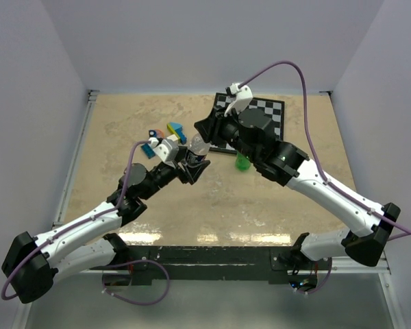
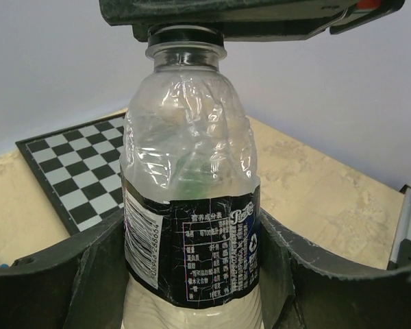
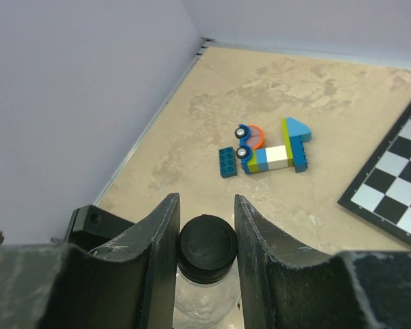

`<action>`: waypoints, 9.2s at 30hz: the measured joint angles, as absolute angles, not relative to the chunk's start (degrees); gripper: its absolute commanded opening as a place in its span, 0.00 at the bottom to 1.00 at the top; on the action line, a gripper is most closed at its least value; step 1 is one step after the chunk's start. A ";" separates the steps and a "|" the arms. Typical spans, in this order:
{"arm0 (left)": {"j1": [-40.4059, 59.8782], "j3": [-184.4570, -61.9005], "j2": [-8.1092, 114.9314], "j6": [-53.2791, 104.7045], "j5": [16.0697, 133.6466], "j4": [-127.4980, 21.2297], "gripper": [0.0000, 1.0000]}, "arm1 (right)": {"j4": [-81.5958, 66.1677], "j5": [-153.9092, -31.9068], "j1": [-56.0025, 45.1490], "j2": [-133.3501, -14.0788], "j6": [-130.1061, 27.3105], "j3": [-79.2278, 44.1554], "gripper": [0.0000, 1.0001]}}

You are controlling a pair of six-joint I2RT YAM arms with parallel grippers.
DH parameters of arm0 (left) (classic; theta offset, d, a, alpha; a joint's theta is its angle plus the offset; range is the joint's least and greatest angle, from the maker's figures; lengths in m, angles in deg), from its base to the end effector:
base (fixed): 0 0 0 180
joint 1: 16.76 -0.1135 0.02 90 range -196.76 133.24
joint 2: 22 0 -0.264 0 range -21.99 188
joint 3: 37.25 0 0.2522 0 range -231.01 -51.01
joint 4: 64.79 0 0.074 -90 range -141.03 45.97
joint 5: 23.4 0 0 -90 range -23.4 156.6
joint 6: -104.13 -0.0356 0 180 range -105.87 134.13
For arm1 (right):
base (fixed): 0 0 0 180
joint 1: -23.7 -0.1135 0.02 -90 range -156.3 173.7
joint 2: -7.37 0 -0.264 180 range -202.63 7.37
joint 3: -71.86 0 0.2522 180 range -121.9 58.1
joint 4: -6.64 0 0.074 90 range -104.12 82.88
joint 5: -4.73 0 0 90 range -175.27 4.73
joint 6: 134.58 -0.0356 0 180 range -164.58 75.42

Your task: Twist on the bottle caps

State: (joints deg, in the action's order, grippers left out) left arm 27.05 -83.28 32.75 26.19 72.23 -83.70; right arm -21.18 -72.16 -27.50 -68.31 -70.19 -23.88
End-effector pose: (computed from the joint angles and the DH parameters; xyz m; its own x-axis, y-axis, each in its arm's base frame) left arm 0.1597 -0.1580 0.3102 -0.0337 -0.2559 -0.9661 0.7685 0.6114 -0.1887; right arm 0.1938 0.2282 0.4411 -0.3435 0.2446 -0.9067 -0.5209 0.7537 0.4007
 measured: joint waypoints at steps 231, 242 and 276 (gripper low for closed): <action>35.92 -104.92 43.78 3.30 54.00 -69.34 0.00 | -1.88 -108.66 -2.28 -55.99 -70.30 -18.70 0.82; 24.12 -99.70 42.63 23.43 91.81 -78.30 0.00 | 10.81 -125.98 -0.90 -56.99 -73.71 -12.23 0.80; 23.03 -100.75 45.86 32.61 106.87 -88.29 0.00 | 21.63 -138.74 -0.33 -59.37 -79.81 -9.19 0.00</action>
